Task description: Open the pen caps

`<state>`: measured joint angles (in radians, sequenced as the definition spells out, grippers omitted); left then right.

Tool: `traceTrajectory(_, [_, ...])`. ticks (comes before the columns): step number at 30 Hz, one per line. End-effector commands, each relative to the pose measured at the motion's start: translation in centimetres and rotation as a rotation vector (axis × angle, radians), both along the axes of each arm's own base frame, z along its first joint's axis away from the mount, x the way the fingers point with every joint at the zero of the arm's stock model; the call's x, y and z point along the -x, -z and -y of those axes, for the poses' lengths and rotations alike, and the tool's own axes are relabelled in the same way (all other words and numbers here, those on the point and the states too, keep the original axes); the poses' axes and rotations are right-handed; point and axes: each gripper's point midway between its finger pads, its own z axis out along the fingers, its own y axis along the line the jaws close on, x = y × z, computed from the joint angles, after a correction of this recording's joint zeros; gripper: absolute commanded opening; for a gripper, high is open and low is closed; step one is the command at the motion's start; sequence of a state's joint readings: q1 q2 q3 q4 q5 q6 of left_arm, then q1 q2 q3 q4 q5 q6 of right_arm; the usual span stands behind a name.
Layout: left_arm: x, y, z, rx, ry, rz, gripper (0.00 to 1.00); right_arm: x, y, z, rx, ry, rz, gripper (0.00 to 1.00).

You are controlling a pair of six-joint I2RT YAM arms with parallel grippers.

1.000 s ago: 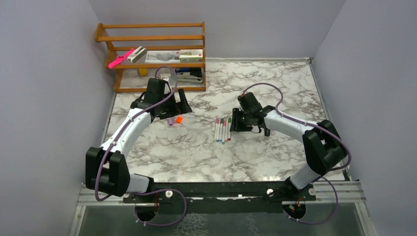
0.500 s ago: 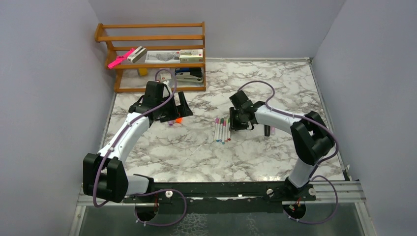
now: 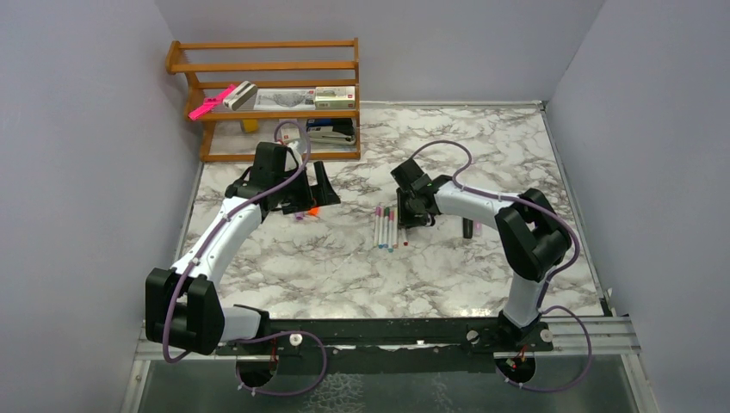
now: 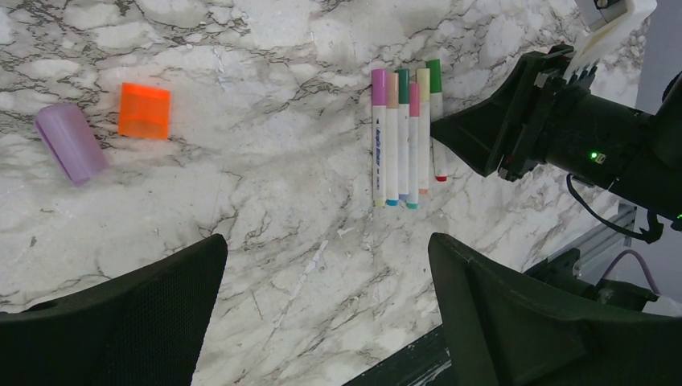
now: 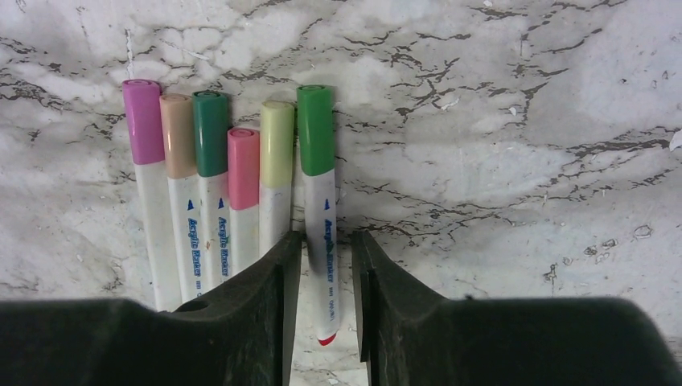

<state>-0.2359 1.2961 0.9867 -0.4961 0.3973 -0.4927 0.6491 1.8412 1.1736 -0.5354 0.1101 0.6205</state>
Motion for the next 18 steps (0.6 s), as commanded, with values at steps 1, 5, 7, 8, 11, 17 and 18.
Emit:
traceTrajectory(1, [0.7, -1.0, 0.9, 0.043, 0.069, 0.029, 0.99, 1.0, 1.7, 1.5, 0.099, 0.064, -0.037, 0.27])
traceTrajectory(5, [1.3, -1.0, 1.2, 0.060, 0.101, 0.024, 0.99, 1.3, 2.0, 2.1, 0.119, 0.094, -0.045, 0.12])
traceTrajectory(7, [1.7, -1.2, 1.5, 0.078, 0.118, 0.021, 0.99, 1.5, 1.6, 2.3, 0.117, 0.102, -0.040, 0.07])
traceTrajectory(8, [1.9, -1.4, 1.6, 0.085, 0.124, 0.023, 0.99, 1.5, 1.3, 2.3, 0.112, 0.102, -0.034, 0.06])
traceTrajectory(11, [2.3, -1.7, 1.7, 0.098, 0.135, 0.030, 0.99, 0.9, 0.0, 2.0, 0.100, 0.068, -0.001, 0.04])
traceTrajectory(17, [3.6, -2.1, 2.0, 0.118, 0.174, 0.025, 0.99, -0.9, -5.9, 0.1, 0.051, -0.062, 0.074, 0.01])
traceTrajectory(18, [4.0, -2.2, 2.3, 0.126, 0.184, 0.023, 0.99, -0.8, -6.7, -0.4, 0.031, -0.089, 0.073, 0.01])
